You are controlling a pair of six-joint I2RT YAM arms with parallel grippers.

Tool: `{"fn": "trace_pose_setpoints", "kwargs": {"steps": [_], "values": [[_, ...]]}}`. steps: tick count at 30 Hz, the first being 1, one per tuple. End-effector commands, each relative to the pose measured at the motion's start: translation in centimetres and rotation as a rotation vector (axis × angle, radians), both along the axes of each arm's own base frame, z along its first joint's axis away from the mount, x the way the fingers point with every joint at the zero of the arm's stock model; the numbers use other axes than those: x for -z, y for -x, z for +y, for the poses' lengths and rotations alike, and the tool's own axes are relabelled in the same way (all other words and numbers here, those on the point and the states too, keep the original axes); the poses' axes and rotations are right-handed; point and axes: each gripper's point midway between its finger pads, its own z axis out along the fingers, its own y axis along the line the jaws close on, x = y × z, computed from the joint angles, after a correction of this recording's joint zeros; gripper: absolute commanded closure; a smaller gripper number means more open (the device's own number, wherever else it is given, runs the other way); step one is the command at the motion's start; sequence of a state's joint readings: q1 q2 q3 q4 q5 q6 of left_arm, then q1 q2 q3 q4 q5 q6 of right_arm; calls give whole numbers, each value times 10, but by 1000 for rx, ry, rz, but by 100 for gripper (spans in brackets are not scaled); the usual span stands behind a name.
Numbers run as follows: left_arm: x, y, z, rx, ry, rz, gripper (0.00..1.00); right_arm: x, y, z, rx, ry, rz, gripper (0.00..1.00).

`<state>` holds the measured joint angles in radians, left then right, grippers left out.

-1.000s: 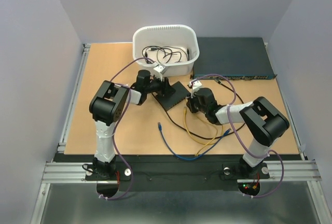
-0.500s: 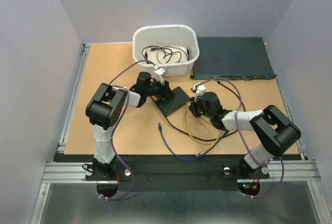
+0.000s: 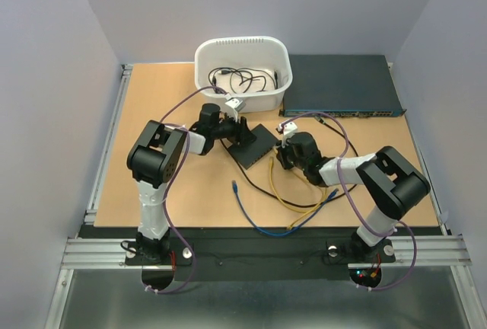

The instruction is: Insert the plug into the switch port

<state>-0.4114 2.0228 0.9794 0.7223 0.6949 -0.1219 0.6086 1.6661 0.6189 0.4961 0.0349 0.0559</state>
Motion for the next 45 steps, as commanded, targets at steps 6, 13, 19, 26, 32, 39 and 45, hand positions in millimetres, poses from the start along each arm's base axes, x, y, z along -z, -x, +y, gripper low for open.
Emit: {"fn": "trace_pose_setpoints", "kwargs": {"steps": [6, 13, 19, 26, 32, 39, 45], "values": [[-3, 26, -34, 207, 14, 25, 45, -56, -55, 4, -51, 76, -262, 100], [16, 32, -43, 260, -30, 81, 49, -74, -80, 1, -63, 83, -317, 99], [23, 34, -49, 283, -68, 64, 53, -82, -91, 9, -165, 87, -359, 99], [11, 8, -40, 199, -88, 32, 32, -61, -69, 18, -232, 27, -297, 100], [-4, -16, -34, 183, -65, 11, 28, -57, -76, 15, -205, 48, -301, 100], [-7, -39, -33, 221, -20, 42, 28, -54, -76, 18, -219, 47, -296, 100], [-11, -30, -42, 293, 12, 63, 27, -52, -46, 41, -280, -11, -265, 100]]}}
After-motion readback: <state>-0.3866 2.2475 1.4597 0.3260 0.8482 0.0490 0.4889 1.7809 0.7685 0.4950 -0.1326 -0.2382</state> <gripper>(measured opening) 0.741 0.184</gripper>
